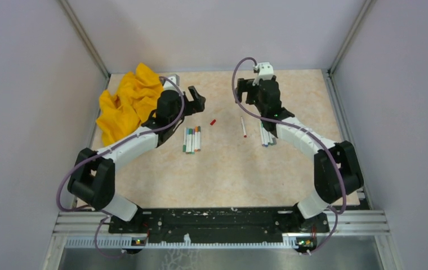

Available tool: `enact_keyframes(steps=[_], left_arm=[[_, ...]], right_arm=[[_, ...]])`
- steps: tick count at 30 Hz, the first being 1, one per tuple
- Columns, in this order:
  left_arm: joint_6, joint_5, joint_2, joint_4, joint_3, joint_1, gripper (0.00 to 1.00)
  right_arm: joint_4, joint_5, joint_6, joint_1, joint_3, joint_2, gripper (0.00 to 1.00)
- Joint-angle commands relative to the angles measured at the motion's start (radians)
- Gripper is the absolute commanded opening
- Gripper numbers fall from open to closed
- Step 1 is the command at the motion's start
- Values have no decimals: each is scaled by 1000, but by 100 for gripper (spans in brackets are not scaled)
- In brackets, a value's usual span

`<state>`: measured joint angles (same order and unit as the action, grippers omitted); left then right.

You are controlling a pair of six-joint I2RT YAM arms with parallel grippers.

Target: Open the pen caps

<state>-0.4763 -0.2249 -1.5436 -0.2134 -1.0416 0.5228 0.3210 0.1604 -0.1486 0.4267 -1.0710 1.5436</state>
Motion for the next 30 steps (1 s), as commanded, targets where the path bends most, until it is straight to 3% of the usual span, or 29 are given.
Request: enact_keyframes(steps=[1, 9, 21, 30], left_arm=[[19, 19, 65, -237, 103, -3, 99], [-18, 32, 108, -297, 181, 4, 98], [-40, -24, 102, -277, 197, 29, 98], [-52, -16, 92, -311, 225, 40, 98]], right_arm=[[-139, 51, 15, -6, -79, 27, 92], [-505, 158, -53, -6, -135, 91, 72], [-606, 132, -106, -9, -35, 92, 43], [-606, 93, -117, -28, 23, 105, 42]])
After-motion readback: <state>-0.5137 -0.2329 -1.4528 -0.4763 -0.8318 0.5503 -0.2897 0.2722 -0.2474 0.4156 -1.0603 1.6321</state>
